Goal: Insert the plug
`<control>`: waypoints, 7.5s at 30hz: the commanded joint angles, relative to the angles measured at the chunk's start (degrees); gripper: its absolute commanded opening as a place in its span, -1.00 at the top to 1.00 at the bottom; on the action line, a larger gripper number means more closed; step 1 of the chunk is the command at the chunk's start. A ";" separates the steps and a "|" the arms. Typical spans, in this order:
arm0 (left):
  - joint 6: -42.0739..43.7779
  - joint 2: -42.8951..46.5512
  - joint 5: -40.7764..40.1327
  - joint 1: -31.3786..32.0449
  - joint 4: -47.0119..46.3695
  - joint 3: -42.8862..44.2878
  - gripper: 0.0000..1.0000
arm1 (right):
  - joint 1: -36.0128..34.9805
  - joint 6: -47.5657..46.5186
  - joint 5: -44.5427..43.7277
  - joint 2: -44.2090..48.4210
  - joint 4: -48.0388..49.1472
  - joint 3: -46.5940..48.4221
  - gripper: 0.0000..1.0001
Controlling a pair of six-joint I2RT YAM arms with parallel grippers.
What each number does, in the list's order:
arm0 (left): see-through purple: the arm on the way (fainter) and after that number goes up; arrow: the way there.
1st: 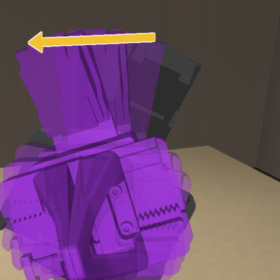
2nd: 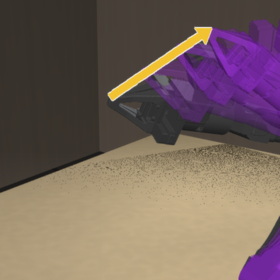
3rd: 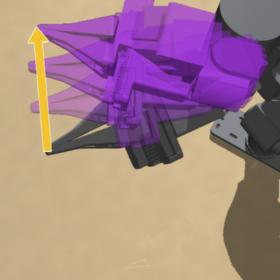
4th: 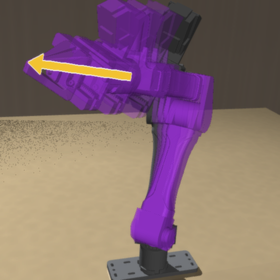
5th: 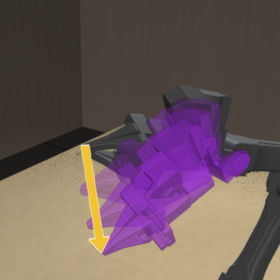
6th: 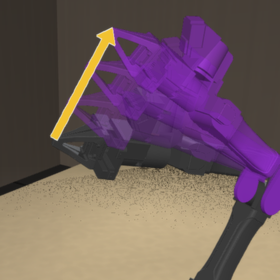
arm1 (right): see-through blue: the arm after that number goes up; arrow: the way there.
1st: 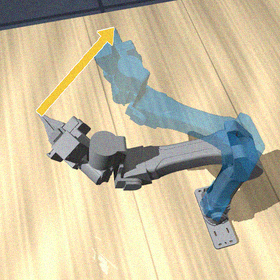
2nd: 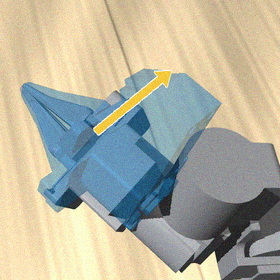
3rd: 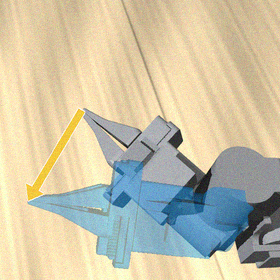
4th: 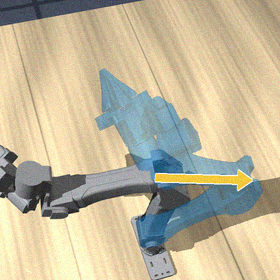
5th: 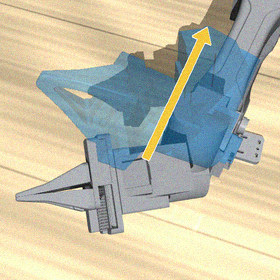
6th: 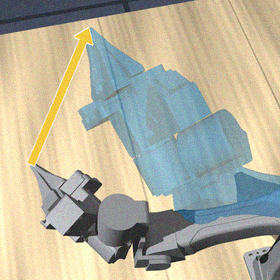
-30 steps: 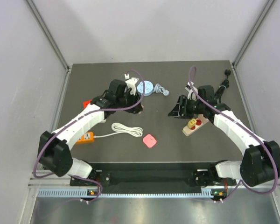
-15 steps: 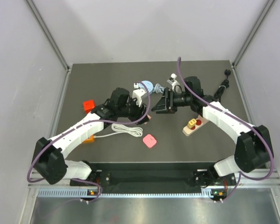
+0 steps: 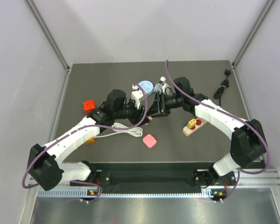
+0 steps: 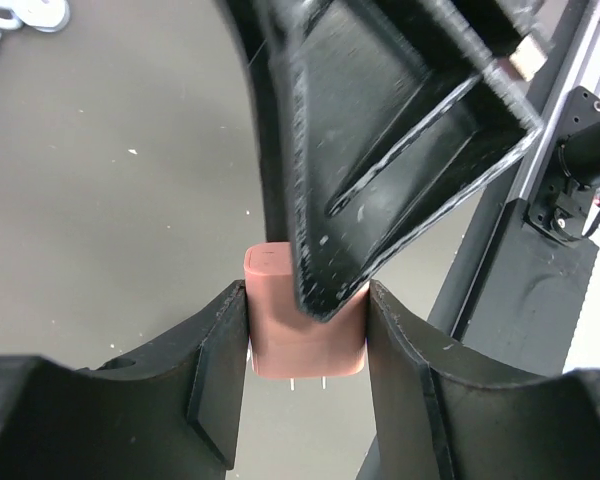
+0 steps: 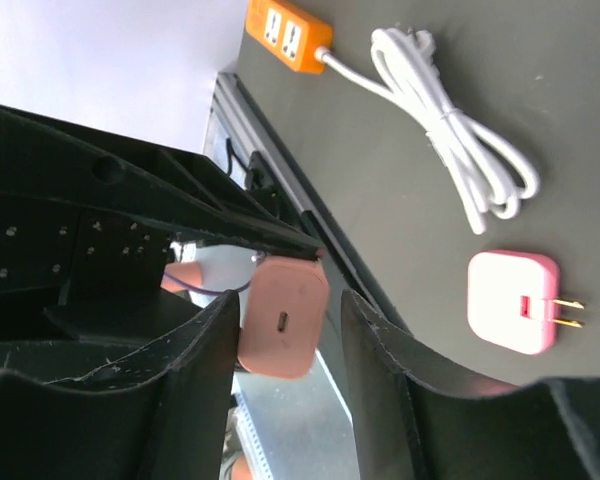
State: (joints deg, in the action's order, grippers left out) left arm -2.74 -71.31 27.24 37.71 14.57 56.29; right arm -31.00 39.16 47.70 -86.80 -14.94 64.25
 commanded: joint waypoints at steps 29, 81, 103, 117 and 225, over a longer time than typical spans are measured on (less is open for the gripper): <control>-15.52 -12.94 -10.53 -5.34 -12.90 9.77 -0.04 | 18.61 -4.08 -10.24 9.19 1.85 -8.52 1.00; -32.15 -48.68 -8.78 -11.79 -18.89 27.64 0.46 | 18.35 -16.39 -29.33 22.13 -9.05 -9.77 1.00; -22.66 -4.64 -16.16 -13.63 5.64 6.47 -0.36 | 1.30 -22.64 -50.86 -8.90 -4.13 12.73 1.00; -18.79 5.21 -22.85 -13.63 7.76 0.04 -0.97 | -1.08 -20.61 -55.53 -17.34 -4.48 16.35 1.00; -48.42 -12.53 -62.40 -30.15 30.71 13.41 -0.80 | -8.63 -22.37 -40.85 3.57 -1.67 -0.97 -0.99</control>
State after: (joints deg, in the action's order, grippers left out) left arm -51.79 -82.46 -31.81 8.69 46.04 68.14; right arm -38.68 17.32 5.39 -84.16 -19.42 62.24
